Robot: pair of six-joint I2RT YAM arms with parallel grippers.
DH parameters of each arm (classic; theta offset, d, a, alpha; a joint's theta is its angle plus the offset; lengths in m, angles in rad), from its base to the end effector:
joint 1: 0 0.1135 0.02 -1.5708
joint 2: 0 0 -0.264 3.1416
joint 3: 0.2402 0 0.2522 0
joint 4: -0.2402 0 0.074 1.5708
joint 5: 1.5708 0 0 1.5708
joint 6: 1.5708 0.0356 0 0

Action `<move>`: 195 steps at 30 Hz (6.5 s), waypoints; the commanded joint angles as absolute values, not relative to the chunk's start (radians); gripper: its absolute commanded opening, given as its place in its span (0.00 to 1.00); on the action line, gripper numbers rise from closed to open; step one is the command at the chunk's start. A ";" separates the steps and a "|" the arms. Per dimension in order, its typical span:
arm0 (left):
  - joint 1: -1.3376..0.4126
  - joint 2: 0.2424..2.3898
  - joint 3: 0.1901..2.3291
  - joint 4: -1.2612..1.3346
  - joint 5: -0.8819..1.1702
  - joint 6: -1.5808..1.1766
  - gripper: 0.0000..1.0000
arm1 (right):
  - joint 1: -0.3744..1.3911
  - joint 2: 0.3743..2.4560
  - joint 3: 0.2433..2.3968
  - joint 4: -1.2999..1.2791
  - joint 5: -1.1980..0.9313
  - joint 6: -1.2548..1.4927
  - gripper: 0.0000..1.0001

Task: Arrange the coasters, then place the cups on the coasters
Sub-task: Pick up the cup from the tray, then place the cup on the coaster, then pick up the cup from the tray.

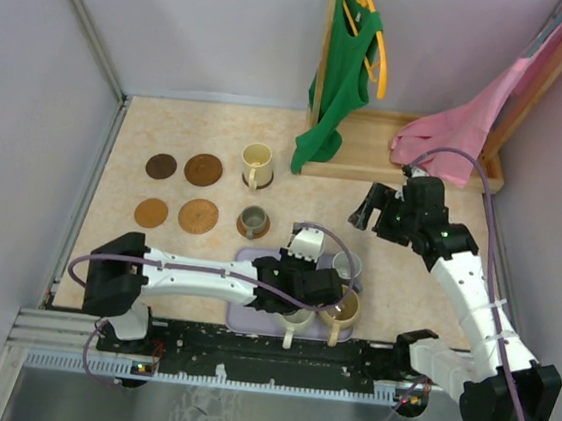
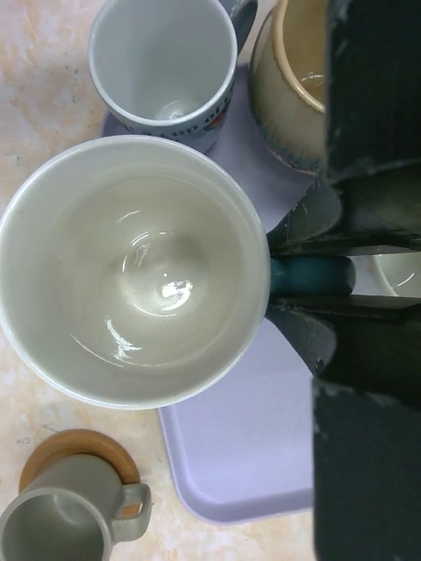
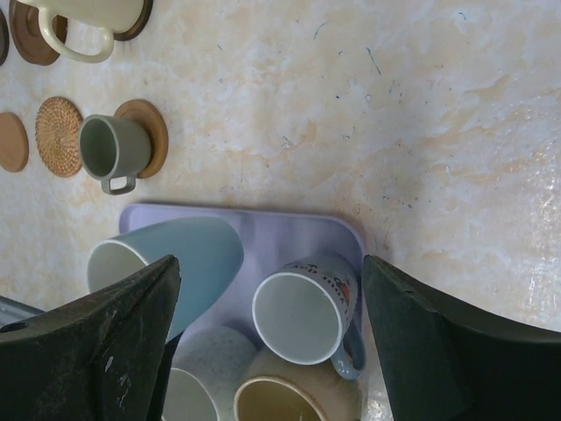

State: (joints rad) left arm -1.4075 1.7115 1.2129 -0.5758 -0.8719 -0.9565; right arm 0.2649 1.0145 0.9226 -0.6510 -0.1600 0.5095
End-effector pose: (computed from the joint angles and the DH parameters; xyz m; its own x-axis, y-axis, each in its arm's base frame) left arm 0.0833 -0.3380 0.2252 -0.5527 0.1206 -0.8246 0.2149 0.9766 -0.0012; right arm 0.2016 0.0606 0.3011 -0.7512 0.2951 -0.5904 -0.0061 0.8913 0.4533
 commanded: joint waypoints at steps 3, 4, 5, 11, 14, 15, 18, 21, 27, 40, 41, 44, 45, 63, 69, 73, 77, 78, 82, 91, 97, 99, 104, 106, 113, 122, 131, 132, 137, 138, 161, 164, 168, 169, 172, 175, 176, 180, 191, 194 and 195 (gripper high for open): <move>-1.388 1.580 1.241 -0.561 -0.936 -0.894 0.00 | 0.256 1.011 0.925 -0.600 -0.173 0.515 0.84; -1.383 1.565 1.239 -0.565 -0.931 -0.882 0.00 | 0.256 1.014 0.926 -0.597 -0.174 0.515 0.84; -1.376 1.548 1.240 -0.567 -0.919 -0.865 0.00 | 0.256 1.016 0.927 -0.595 -0.175 0.515 0.84; -1.288 1.428 1.214 -0.633 -0.868 -0.855 0.00 | 0.255 1.036 0.928 -0.569 -0.188 0.522 0.84; -1.231 1.359 1.174 -0.636 -0.874 -0.828 0.00 | 0.256 1.047 0.928 -0.554 -0.197 0.528 0.84; -1.206 1.337 1.164 -0.639 -0.870 -0.816 0.00 | 0.256 1.050 0.928 -0.550 -0.200 0.531 0.83; -1.131 1.280 1.134 -0.626 -0.860 -0.754 0.00 | 0.255 1.060 0.934 -0.539 -0.209 0.531 0.83; -1.027 1.236 1.097 -0.583 -0.832 -0.669 0.00 | 0.256 1.069 0.946 -0.534 -0.209 0.533 0.83; -0.833 1.183 1.020 -0.438 -0.738 -0.508 0.00 | 0.256 1.093 0.968 -0.531 -0.209 0.532 0.83; -0.517 1.257 0.946 -0.177 -0.576 -0.320 0.00 | 0.256 1.152 1.002 -0.513 -0.215 0.528 0.82; -0.502 1.269 0.949 -0.159 -0.571 -0.313 0.00 | 0.256 1.159 1.007 -0.513 -0.217 0.527 0.82; -0.453 1.306 0.947 -0.093 -0.542 -0.293 0.00 | 0.256 1.186 1.021 -0.510 -0.218 0.521 0.82; -0.440 1.322 0.951 -0.082 -0.529 -0.290 0.00 | 0.256 1.194 1.026 -0.509 -0.218 0.520 0.82; -0.299 1.547 0.998 0.075 -0.429 -0.240 0.00 | 0.256 1.287 1.078 -0.499 -0.209 0.512 0.82; -0.281 1.582 1.003 0.120 -0.410 -0.231 0.00 | 0.256 1.315 1.093 -0.496 -0.209 0.511 0.82; -0.272 1.606 1.013 0.124 -0.404 -0.230 0.00 | 0.256 1.330 1.099 -0.491 -0.213 0.515 0.82; -0.268 1.614 1.013 0.138 -0.399 -0.229 0.00 | 0.256 1.340 1.101 -0.486 -0.213 0.515 0.82; -0.268 1.617 1.013 0.142 -0.399 -0.229 0.00 | 0.256 1.343 1.101 -0.485 -0.214 0.516 0.82; -0.265 1.633 1.020 0.143 -0.389 -0.228 0.00 | 0.256 1.352 1.107 -0.485 -0.214 0.516 0.82; -0.265 1.637 1.008 0.124 -0.394 -0.241 0.00 | 0.256 1.361 1.106 -0.478 -0.218 0.517 0.82; -0.264 1.637 1.008 0.113 -0.388 -0.250 0.00 | 0.256 1.362 1.110 -0.480 -0.219 0.517 0.82; -0.264 1.635 1.006 0.103 -0.389 -0.257 0.00 | 0.256 1.361 1.112 -0.481 -0.219 0.517 0.82; -0.265 1.642 0.994 0.097 -0.382 -0.269 0.01 | 0.256 1.359 1.109 -0.480 -0.221 0.516 0.81; -0.264 1.646 0.991 0.095 -0.381 -0.270 0.01 | 0.256 1.358 1.109 -0.481 -0.220 0.516 0.81; -0.265 1.654 0.986 0.088 -0.382 -0.273 0.01 | 0.256 1.354 1.108 -0.484 -0.220 0.515 0.81; -0.265 1.663 0.992 0.081 -0.384 -0.268 0.09 | 0.256 1.350 1.105 -0.483 -0.221 0.517 0.81; -0.265 1.660 0.995 0.073 -0.392 -0.263 0.32 | 0.255 1.347 1.101 -0.479 -0.219 0.518 0.81; -0.265 1.658 0.995 0.073 -0.391 -0.263 0.34 | 0.256 1.346 1.101 -0.479 -0.220 0.518 0.81; -0.265 1.655 0.995 0.070 -0.394 -0.262 0.35 | 0.256 1.347 1.102 -0.479 -0.221 0.520 0.81; -0.265 1.654 0.995 0.069 -0.393 -0.262 0.35 | 0.256 1.347 1.104 -0.480 -0.221 0.520 0.81; -0.437 1.299 0.967 -0.175 -0.401 -0.344 0.41 | 0.256 1.284 1.068 -0.490 -0.223 0.512 0.81; -0.507 1.249 0.943 -0.223 -0.422 -0.398 0.40 | 0.256 1.274 1.064 -0.492 -0.220 0.509 0.81; -0.637 1.201 0.924 -0.285 -0.480 -0.463 0.39 | 0.256 1.260 1.056 -0.491 -0.221 0.509 0.81; -0.668 1.193 0.921 -0.305 -0.489 -0.480 0.38 | 0.256 1.256 1.054 -0.491 -0.221 0.508 0.81; -0.768 1.172 0.912 -0.363 -0.517 -0.552 0.38 | 0.256 1.245 1.045 -0.487 -0.225 0.507 0.81; -0.863 1.143 0.889 -0.402 -0.554 -0.628 0.38 | 0.256 1.229 1.038 -0.487 -0.220 0.507 0.81; -0.896 1.137 0.884 -0.412 -0.566 -0.648 0.38 | 0.256 1.223 1.035 -0.486 -0.217 0.507 0.81; -1.027 1.140 0.878 -0.483 -0.604 -0.740 0.37 | 0.256 1.207 1.034 -0.498 -0.213 0.506 0.81; -1.393 1.167 0.909 -0.648 -0.735 -1.012 0.35 | 0.256 1.145 0.985 -0.505 -0.214 0.509 0.81; -1.481 1.224 0.949 -0.723 -0.771 -1.111 0.35 | 0.256 1.141 0.983 -0.517 -0.212 0.498 0.81; -1.514 1.244 0.971 -0.756 -0.784 -1.153 0.35 | 0.256 1.137 0.980 -0.519 -0.208 0.495 0.81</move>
State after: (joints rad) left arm -1.4220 1.1831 0.9009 -0.6346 -0.7105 -0.9760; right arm 0.2649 1.1770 0.9798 -0.5312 -0.2214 0.5201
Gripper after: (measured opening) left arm 0.352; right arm 0.813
